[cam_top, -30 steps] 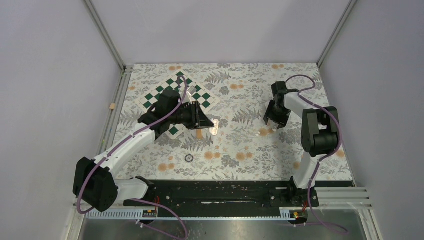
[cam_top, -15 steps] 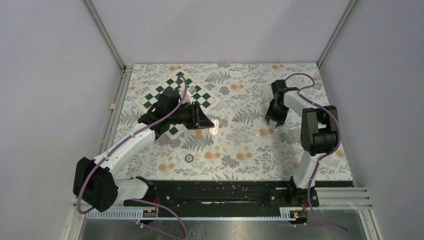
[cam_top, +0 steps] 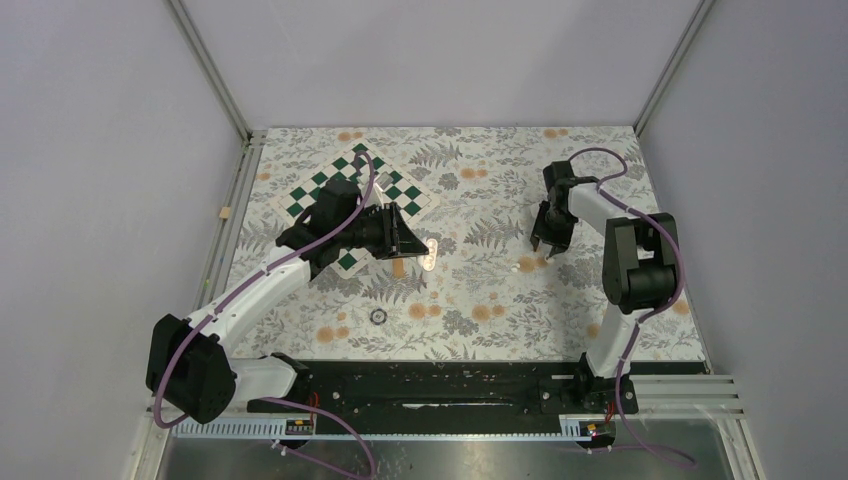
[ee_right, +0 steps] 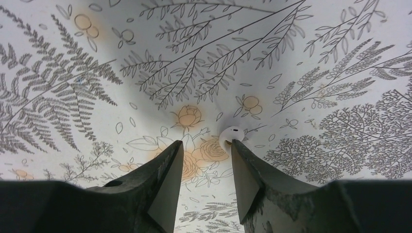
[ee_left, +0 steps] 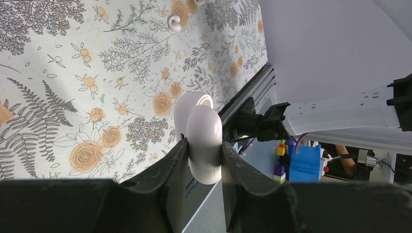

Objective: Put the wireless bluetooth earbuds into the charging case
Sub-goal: Move the earbud to the center of the board.

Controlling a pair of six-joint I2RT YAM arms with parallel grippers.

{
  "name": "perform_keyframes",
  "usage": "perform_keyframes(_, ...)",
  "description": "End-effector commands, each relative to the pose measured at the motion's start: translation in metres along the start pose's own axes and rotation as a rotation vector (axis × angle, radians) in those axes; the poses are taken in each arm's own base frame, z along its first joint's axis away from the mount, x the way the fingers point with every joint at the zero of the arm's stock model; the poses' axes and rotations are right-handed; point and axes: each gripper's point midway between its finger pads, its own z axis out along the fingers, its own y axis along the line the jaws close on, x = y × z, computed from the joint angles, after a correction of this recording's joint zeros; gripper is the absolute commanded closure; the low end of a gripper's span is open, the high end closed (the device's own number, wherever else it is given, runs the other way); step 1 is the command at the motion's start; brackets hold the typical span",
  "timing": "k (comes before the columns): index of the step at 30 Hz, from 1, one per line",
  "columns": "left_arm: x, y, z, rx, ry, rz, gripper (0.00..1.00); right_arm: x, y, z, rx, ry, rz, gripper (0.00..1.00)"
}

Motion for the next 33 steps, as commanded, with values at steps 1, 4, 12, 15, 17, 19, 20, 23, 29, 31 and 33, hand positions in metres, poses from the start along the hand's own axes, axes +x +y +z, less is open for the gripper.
perform_keyframes(1, -0.010, -0.013, -0.003, 0.053, -0.035, 0.036, 0.80, 0.030, 0.004, -0.010, -0.042, 0.079, -0.044, 0.51)
perform_keyframes(4, -0.010, -0.014, -0.002, 0.057, -0.030, 0.036, 0.80, 0.041, 0.011, -0.014, -0.079, 0.111, -0.073, 0.51)
perform_keyframes(12, -0.011, -0.015, -0.002, 0.061, -0.029, 0.039, 0.80, 0.089, 0.041, -0.031, -0.234, 0.206, -0.194, 0.58)
perform_keyframes(15, -0.011, -0.015, -0.002, 0.057, -0.027, 0.037, 0.80, 0.088, 0.034, -0.045, -0.220, 0.133, -0.206, 0.59)
perform_keyframes(17, -0.010, -0.014, -0.001, 0.056, -0.023, 0.037, 0.80, 0.072, 0.016, -0.052, -0.135, 0.014, -0.182, 0.58)
perform_keyframes(19, -0.010, -0.014, -0.001, 0.056, -0.021, 0.037, 0.80, 0.056, -0.003, -0.056, -0.035, -0.108, -0.119, 0.57)
perform_keyframes(20, -0.011, -0.014, -0.001, 0.057, -0.023, 0.036, 0.80, 0.047, -0.011, -0.059, 0.002, -0.160, -0.072, 0.55)
perform_keyframes(23, -0.012, -0.015, -0.001, 0.061, -0.026, 0.038, 0.80, 0.032, -0.023, -0.055, 0.083, -0.229, 0.029, 0.53)
perform_keyframes(29, -0.009, -0.016, -0.004, 0.059, -0.020, 0.044, 0.80, 0.019, -0.014, -0.028, 0.107, -0.263, 0.294, 0.37)
perform_keyframes(31, -0.007, -0.016, -0.006, 0.057, -0.020, 0.049, 0.80, 0.016, -0.013, -0.021, 0.084, -0.301, 0.354, 0.32)
perform_keyframes(33, -0.005, -0.016, -0.008, 0.056, -0.022, 0.052, 0.79, 0.016, -0.012, -0.016, 0.059, -0.326, 0.379, 0.28)
